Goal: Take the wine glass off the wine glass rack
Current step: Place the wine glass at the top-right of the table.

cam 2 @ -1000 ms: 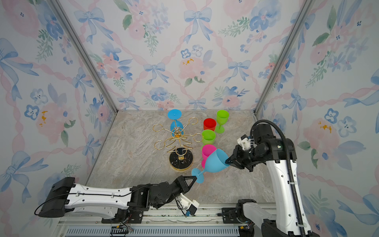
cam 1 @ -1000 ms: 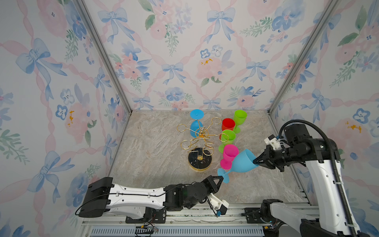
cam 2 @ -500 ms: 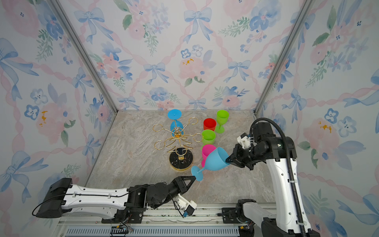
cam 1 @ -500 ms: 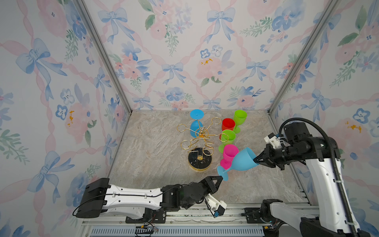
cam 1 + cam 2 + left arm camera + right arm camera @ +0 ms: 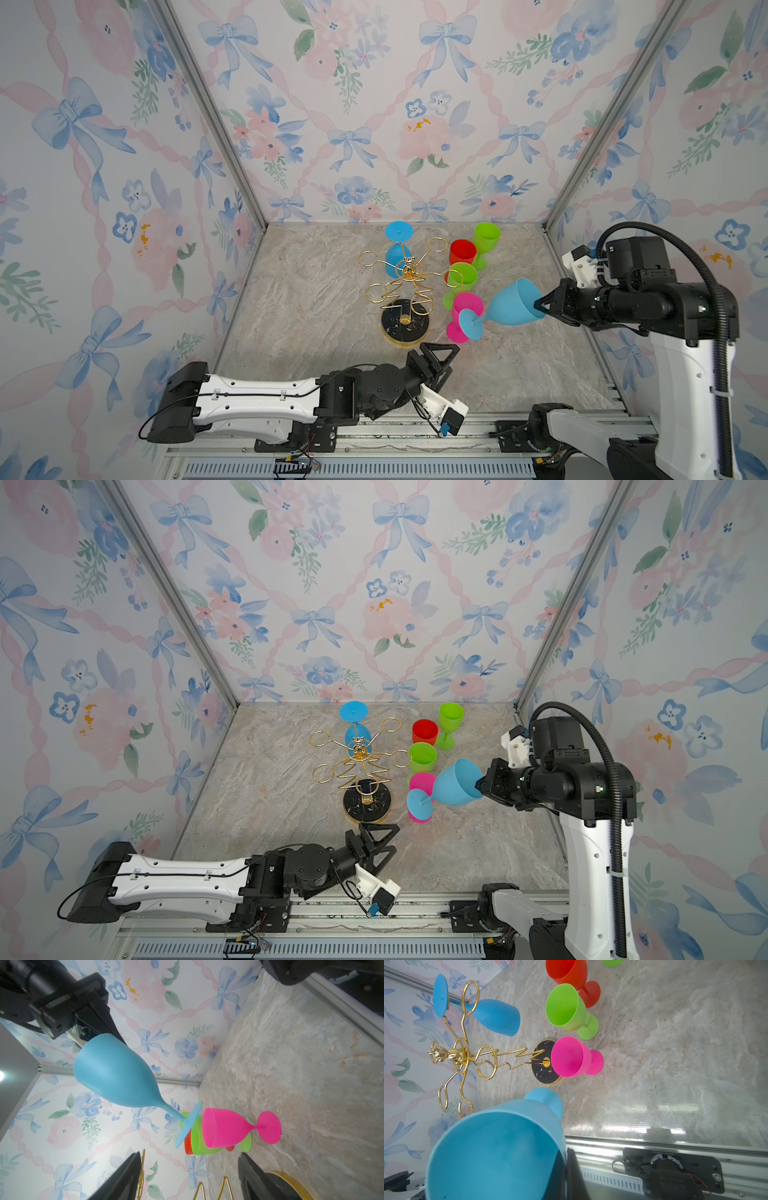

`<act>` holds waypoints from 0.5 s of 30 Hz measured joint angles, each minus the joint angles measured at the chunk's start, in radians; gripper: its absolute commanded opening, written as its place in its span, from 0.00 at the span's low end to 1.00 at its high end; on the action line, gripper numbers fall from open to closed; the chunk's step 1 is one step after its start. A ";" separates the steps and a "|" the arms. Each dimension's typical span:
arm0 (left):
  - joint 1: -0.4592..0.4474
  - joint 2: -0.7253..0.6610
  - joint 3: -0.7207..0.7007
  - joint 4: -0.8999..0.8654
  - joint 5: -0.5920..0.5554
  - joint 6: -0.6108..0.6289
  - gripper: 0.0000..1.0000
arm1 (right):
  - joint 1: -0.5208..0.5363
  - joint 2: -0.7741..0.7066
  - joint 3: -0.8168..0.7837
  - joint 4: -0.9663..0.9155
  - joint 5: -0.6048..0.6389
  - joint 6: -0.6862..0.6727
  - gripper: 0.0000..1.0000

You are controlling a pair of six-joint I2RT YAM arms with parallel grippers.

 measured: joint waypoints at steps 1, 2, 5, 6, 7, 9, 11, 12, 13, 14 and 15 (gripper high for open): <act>0.000 -0.006 0.010 0.000 0.002 -0.039 0.80 | 0.000 0.001 0.018 0.000 0.019 -0.002 0.00; 0.000 -0.013 0.022 0.000 0.003 -0.083 0.81 | 0.000 0.003 0.037 0.000 0.042 -0.002 0.00; 0.000 -0.025 0.072 -0.015 0.000 -0.220 0.84 | -0.001 -0.003 0.058 0.010 0.114 0.007 0.00; 0.000 -0.025 0.098 -0.027 -0.001 -0.275 0.84 | -0.001 -0.011 0.052 0.025 0.139 0.015 0.00; 0.000 -0.024 0.127 -0.042 -0.002 -0.328 0.85 | -0.002 -0.023 0.039 0.049 0.164 0.024 0.00; 0.000 -0.024 0.185 -0.066 -0.009 -0.425 0.87 | -0.004 -0.044 0.007 0.093 0.204 0.035 0.00; 0.000 -0.024 0.236 -0.077 -0.029 -0.518 0.87 | -0.010 -0.044 -0.004 0.115 0.246 0.038 0.00; 0.000 -0.024 0.257 -0.081 -0.047 -0.559 0.88 | -0.014 -0.040 -0.004 0.124 0.266 0.037 0.00; 0.000 -0.024 0.273 -0.085 -0.064 -0.594 0.88 | -0.019 -0.033 -0.004 0.133 0.283 0.036 0.00; 0.000 -0.024 0.288 -0.091 -0.085 -0.629 0.89 | -0.026 -0.022 -0.005 0.144 0.299 0.035 0.00; 0.000 -0.024 0.301 -0.098 -0.105 -0.661 0.89 | -0.037 -0.006 -0.008 0.160 0.312 0.034 0.00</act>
